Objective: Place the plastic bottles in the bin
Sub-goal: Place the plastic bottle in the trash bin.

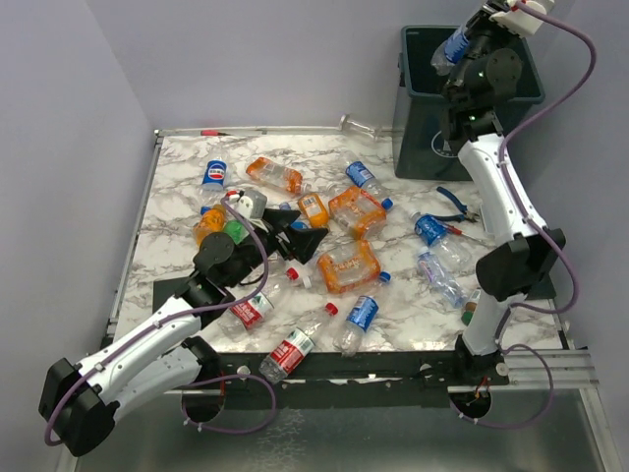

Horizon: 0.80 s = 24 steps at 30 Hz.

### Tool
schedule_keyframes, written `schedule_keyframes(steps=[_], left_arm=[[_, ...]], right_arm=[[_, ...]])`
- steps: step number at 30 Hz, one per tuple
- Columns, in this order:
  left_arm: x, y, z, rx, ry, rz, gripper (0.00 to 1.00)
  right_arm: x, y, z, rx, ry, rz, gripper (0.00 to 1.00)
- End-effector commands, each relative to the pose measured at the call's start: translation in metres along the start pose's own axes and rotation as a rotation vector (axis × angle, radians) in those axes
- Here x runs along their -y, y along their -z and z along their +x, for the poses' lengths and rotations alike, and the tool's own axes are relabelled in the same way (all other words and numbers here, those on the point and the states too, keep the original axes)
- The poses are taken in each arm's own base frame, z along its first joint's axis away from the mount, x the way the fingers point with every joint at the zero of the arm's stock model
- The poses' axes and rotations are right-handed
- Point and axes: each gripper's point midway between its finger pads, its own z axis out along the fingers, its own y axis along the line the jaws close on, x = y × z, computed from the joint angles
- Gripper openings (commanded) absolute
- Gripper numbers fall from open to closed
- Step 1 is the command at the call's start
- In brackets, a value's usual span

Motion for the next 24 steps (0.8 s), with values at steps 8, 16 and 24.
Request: schedule_keyframes(steps=[8, 16, 24], left_arm=[[-0.015, 0.002, -0.002, 0.012, -0.039, -0.079, 0.99], [-0.018, 0.004, -0.004, 0.013, -0.027, -0.106, 0.99], [-0.027, 0.002, -0.002, -0.011, -0.03, -0.157, 0.99]], right_arm=[[0.023, -0.046, 0.086, -0.11, -0.109, -0.007, 0.13], [0.011, -0.036, 0.111, -0.254, -0.101, -0.078, 0.84], [-0.015, -0.003, 0.059, -0.355, -0.262, -0.239, 0.85]])
